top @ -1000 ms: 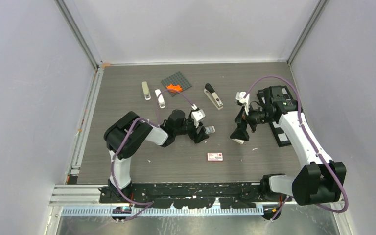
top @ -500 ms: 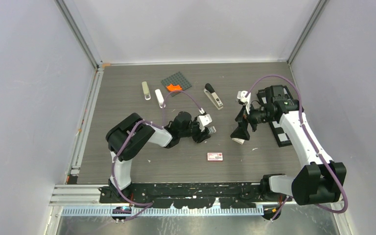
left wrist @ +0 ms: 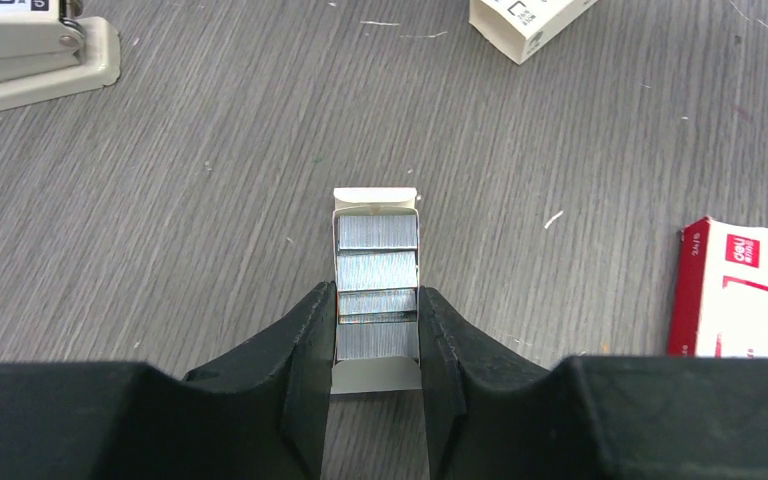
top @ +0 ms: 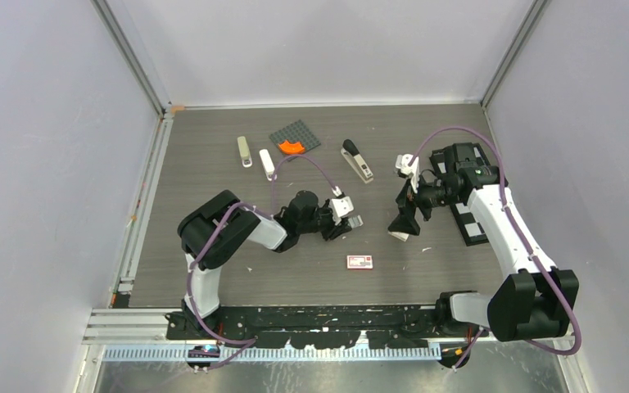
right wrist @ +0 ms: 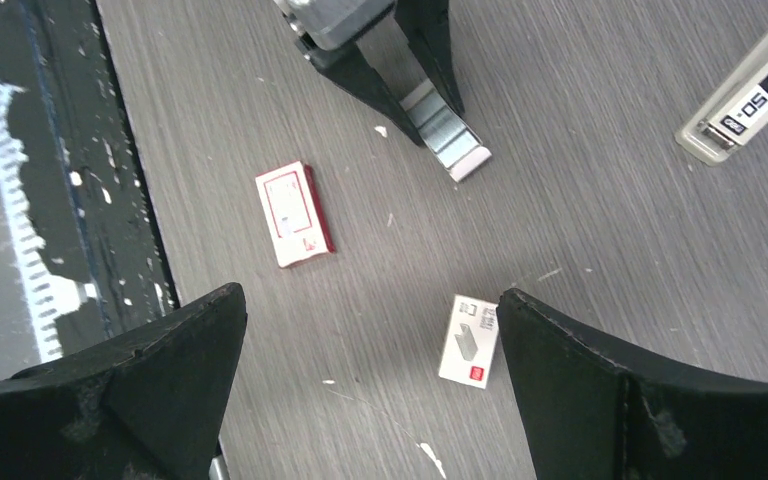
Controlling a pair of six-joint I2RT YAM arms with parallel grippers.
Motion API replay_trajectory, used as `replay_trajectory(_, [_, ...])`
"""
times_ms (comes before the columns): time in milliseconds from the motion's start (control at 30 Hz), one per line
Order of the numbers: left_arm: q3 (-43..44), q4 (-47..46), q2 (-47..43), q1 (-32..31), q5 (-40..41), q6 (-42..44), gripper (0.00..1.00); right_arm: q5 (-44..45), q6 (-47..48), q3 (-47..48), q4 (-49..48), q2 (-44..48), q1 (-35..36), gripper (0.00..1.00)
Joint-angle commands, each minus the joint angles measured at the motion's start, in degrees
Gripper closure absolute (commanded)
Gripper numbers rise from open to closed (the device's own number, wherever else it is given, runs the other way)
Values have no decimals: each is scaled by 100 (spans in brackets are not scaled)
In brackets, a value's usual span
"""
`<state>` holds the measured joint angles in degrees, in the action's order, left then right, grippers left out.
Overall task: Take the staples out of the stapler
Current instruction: Adjust the staple box at the center of the board.
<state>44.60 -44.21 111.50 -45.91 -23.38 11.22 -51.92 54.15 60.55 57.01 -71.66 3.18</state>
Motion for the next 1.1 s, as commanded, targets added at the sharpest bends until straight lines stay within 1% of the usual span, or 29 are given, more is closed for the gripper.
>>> replay_trajectory(0, [-194,-269,17,-23,-350,251,66,432,566,-43,-18,37,-24,0])
replay_trajectory(200, [-269,-299,28,-23,-523,374,66,591,1365,-454,-200,9,-28,0])
replay_trajectory(300, [-301,-309,25,-23,-644,434,66,786,2098,-732,-361,-114,-26,0])
replay_trajectory(400, [-311,-326,46,-24,-781,455,66,1112,2285,-875,-708,-355,-26,0])
replay_trajectory(567, [-264,-282,111,-14,-974,435,65,1662,2708,-921,-916,-794,-20,0])
replay_trajectory(700, [-254,-289,143,7,-1061,429,65,1789,2830,-1019,-1207,-1029,-21,0])
replay_trajectory(933, [-318,-560,211,94,-1212,293,64,1825,2942,-1001,-1181,-1485,19,1])
replay_trajectory(1067, [-329,-682,260,126,-1266,234,64,1954,2720,-1081,-1267,-1600,79,5])
